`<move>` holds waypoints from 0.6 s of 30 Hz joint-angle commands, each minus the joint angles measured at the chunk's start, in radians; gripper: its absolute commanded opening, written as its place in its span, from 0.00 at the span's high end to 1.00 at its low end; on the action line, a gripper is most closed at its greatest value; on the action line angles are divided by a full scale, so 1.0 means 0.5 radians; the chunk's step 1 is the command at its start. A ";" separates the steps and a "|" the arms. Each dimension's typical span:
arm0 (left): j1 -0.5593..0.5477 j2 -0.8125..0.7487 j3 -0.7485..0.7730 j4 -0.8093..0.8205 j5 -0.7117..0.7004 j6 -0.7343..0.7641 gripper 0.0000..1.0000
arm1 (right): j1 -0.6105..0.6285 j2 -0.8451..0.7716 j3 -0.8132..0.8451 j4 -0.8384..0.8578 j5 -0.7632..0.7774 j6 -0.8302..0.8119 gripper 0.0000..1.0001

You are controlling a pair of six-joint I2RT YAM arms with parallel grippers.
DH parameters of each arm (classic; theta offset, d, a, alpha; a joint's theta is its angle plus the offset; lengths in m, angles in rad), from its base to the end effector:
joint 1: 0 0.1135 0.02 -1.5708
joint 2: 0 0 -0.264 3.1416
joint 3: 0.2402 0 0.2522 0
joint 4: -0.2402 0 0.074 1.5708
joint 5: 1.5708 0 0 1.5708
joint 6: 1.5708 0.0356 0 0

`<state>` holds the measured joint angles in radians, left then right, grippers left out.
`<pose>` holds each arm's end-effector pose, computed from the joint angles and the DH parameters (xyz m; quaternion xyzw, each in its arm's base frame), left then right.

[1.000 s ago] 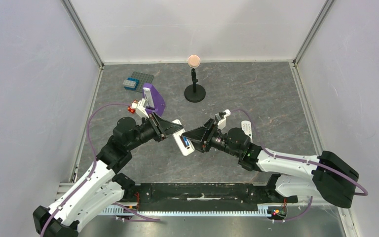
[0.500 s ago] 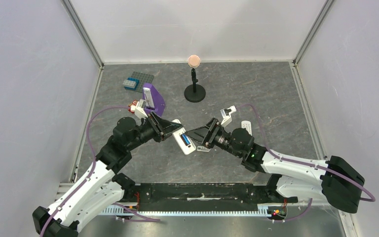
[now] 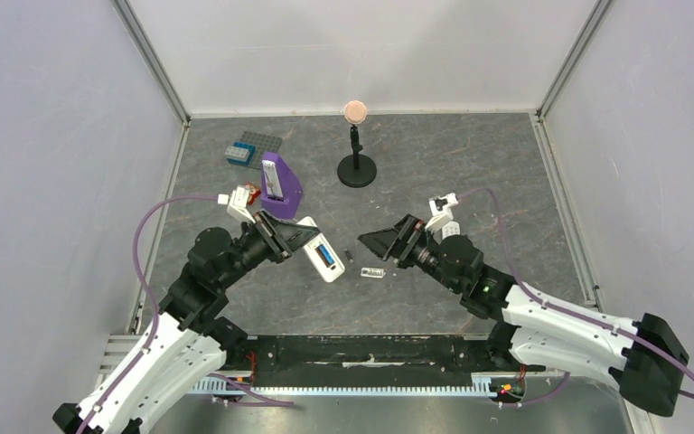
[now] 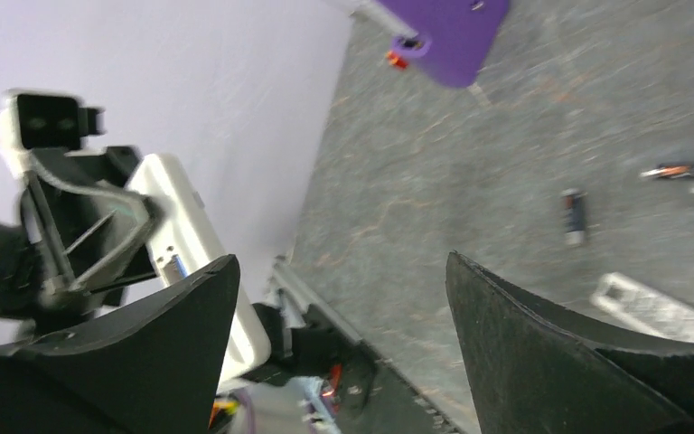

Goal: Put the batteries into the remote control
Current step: Load the battery into the remote control, then pick up the battery from the center of the board.

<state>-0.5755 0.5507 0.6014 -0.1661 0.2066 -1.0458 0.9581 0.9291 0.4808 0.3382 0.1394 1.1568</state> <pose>0.1175 -0.0849 0.3114 -0.1063 0.7383 -0.5325 0.4001 0.1290 0.1750 0.2609 0.1199 0.7349 0.5543 0.3720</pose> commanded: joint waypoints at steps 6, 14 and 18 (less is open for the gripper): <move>0.002 -0.148 -0.123 -0.045 -0.324 0.536 0.98 | -0.149 0.308 0.476 -0.843 0.155 -1.071 0.24; 0.001 -0.363 -0.189 0.009 -0.543 0.775 0.98 | -0.038 1.034 0.845 -0.903 0.067 -1.364 0.34; 0.001 -0.558 -0.206 -0.034 -0.674 0.820 0.98 | 0.049 1.314 1.008 -0.915 0.133 -1.394 0.42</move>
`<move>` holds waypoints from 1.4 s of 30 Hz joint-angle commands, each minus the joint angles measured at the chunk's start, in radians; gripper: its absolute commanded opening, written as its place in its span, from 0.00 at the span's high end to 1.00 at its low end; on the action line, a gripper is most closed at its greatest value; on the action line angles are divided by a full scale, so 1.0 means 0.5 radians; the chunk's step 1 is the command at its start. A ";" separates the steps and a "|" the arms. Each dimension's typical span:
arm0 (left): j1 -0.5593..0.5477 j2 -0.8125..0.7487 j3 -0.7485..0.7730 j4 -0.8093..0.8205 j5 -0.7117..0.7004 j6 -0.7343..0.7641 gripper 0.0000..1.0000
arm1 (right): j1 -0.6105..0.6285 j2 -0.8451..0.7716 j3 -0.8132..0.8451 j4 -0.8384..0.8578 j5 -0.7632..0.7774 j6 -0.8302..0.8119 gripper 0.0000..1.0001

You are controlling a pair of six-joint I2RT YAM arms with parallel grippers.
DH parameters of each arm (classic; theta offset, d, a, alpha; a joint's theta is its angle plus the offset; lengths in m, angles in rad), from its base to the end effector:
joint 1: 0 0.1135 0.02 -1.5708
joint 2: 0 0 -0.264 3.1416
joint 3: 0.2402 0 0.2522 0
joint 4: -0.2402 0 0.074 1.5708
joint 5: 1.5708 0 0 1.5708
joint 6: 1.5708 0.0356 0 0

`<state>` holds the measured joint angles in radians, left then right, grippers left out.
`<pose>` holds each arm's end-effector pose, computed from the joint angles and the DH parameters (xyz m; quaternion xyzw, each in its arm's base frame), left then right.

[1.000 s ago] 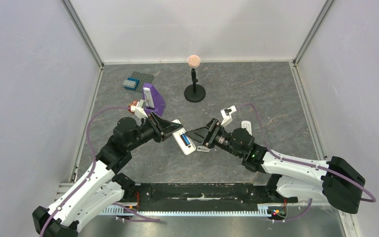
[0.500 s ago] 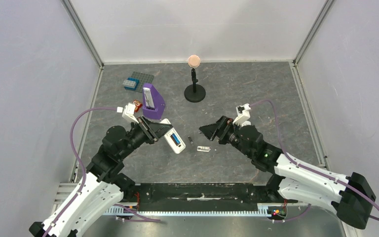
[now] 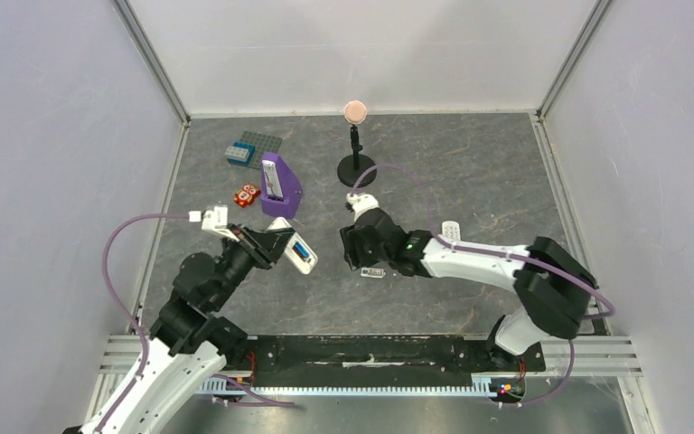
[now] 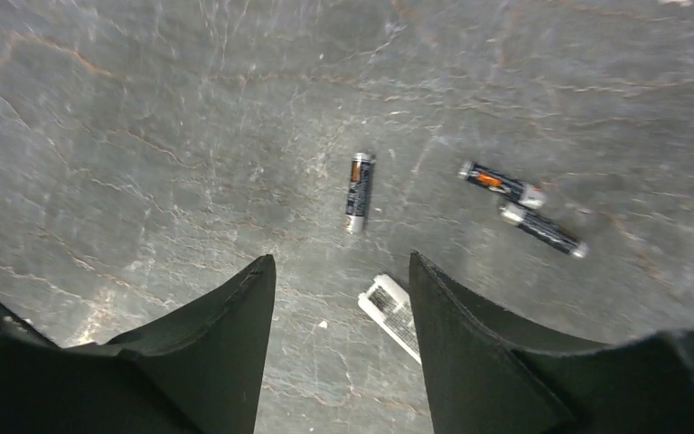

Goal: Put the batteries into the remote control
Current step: Pick up the battery from the center of the board.

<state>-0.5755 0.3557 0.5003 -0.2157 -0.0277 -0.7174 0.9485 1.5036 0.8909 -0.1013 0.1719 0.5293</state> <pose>0.0975 -0.0621 0.2923 -0.0613 0.7292 -0.4024 0.5501 0.1913 0.2561 0.2137 -0.1537 0.8939 0.2210 0.3585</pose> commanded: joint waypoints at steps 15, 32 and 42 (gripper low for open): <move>0.001 -0.333 0.033 -0.069 -0.316 0.177 0.98 | 0.131 0.621 0.468 -0.194 0.260 -0.134 0.60; 0.001 -0.317 0.033 -0.069 -0.307 0.170 0.98 | 0.087 0.752 0.573 -0.361 0.202 -0.109 0.99; 0.000 -0.304 -0.003 -0.034 -0.271 0.179 0.98 | 0.088 0.162 0.087 0.180 0.013 -0.416 1.00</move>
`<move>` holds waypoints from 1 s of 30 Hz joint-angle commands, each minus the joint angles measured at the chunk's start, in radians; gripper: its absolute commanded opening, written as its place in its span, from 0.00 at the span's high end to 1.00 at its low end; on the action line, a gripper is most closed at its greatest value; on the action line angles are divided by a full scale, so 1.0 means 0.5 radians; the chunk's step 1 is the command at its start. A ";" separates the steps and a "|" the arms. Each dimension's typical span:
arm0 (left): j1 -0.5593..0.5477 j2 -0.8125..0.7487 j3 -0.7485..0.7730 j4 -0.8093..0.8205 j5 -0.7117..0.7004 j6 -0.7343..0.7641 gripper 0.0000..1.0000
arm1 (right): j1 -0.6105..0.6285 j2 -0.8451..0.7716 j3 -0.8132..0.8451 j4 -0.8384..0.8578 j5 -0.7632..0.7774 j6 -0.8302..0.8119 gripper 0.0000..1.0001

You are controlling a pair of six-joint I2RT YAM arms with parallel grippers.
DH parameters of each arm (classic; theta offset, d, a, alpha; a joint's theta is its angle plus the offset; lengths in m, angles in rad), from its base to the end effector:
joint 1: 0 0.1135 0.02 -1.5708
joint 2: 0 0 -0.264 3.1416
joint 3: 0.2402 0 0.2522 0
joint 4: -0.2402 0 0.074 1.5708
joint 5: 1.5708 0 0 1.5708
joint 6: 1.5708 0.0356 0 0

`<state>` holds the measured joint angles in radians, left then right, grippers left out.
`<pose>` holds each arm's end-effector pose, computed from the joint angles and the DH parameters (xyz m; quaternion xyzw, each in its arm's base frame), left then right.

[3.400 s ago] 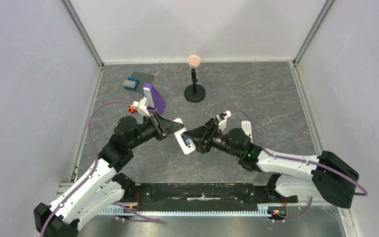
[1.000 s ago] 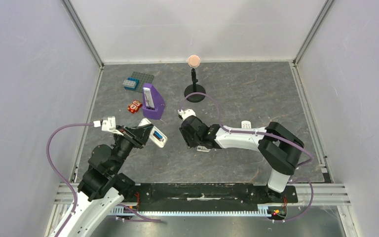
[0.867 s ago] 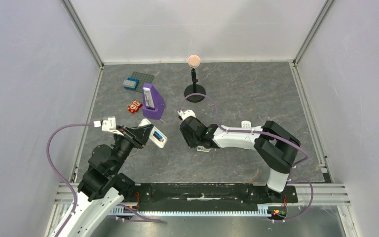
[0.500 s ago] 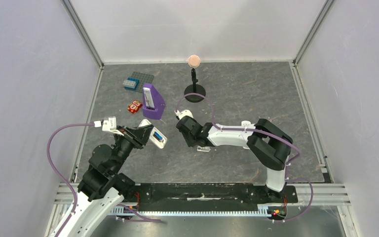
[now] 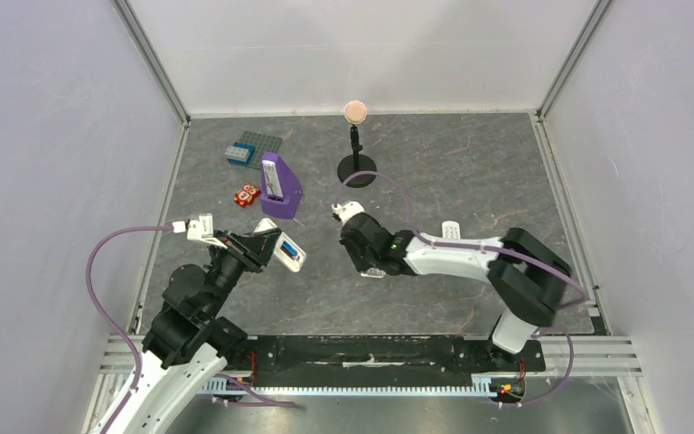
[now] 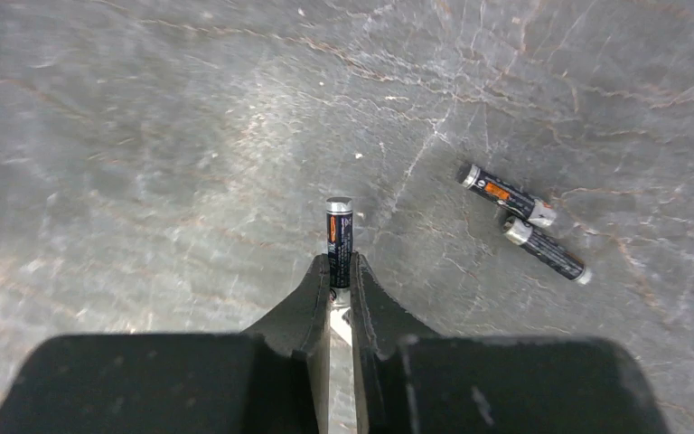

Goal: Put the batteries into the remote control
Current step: Pick up the battery from the center of the board, then load the battery into the remote control.

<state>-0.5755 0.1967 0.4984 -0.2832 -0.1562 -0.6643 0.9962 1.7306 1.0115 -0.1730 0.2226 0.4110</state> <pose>0.0754 -0.0423 0.2972 -0.0866 0.6952 -0.3688 0.6108 0.1990 0.2930 0.1733 -0.2349 0.9080 0.1342 0.3200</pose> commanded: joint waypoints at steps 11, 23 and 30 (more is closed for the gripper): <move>0.000 0.038 -0.133 0.413 0.264 0.136 0.98 | -0.004 -1.161 -0.700 0.892 -0.597 -0.528 0.99; 0.000 0.375 -0.303 1.212 0.961 -0.028 0.98 | 0.017 -1.653 -0.858 1.018 -0.735 -0.671 0.98; 0.000 0.739 -0.470 2.037 1.218 -0.231 0.98 | 0.019 -1.627 -0.522 0.528 -0.704 -0.371 0.97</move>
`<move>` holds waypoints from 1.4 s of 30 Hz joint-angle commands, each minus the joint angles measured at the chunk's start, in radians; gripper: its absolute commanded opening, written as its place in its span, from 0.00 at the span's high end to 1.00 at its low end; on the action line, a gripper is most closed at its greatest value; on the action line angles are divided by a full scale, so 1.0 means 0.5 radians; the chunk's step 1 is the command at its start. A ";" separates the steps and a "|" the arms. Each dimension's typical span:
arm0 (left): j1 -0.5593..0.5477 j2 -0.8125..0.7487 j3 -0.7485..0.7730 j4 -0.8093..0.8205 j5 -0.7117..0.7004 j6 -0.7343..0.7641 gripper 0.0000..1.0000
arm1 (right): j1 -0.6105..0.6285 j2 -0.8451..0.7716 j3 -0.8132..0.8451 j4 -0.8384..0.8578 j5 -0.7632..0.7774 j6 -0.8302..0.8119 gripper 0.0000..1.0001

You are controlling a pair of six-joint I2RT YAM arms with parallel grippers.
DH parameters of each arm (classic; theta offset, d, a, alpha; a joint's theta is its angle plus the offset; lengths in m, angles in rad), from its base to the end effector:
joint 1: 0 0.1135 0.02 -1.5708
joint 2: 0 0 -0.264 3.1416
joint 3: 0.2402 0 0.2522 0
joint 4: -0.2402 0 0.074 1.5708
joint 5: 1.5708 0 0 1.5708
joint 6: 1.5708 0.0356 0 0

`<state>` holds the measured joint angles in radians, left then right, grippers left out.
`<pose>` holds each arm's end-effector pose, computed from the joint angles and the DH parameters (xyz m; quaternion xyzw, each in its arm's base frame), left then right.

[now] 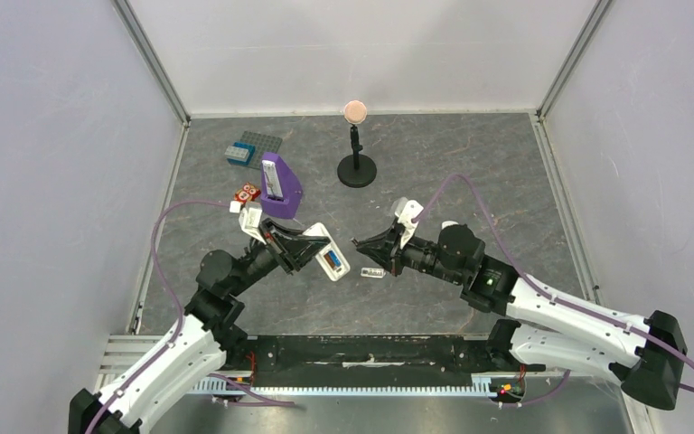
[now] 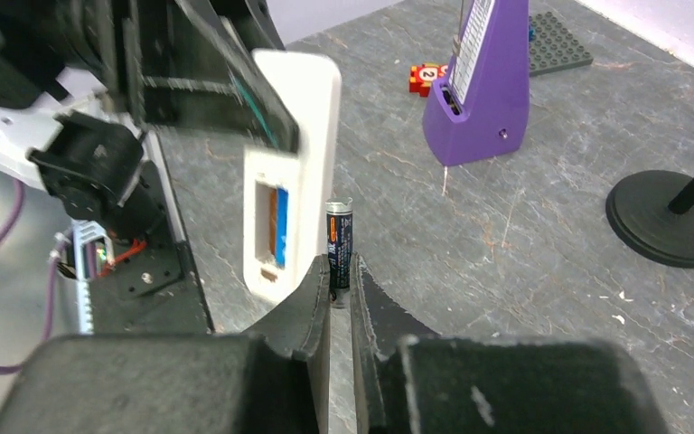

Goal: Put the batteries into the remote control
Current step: Load the battery into the remote control.

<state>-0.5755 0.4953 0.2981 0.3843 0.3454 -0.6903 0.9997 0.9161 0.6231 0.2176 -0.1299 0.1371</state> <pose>0.1153 -0.0892 0.2698 0.0961 0.6350 -0.5371 0.5468 0.1151 0.1877 0.3014 -0.3460 0.6463 0.4053 0.5462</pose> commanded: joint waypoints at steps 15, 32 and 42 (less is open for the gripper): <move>0.000 0.421 -0.131 0.868 -0.264 -0.729 0.98 | 0.040 0.199 0.761 -0.951 0.088 0.624 0.99; 0.000 0.401 -0.251 0.834 -0.294 -0.977 0.98 | 0.168 0.695 1.219 -1.448 0.174 0.620 0.97; 0.000 0.396 -0.299 0.854 -0.202 -0.954 0.98 | 0.191 0.805 1.315 -1.533 0.248 0.613 0.96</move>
<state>-0.5755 0.6994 0.1516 0.7574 0.2188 -1.1469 1.0851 1.3033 1.2209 -0.5339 -0.0280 0.4564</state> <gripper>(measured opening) 0.326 0.097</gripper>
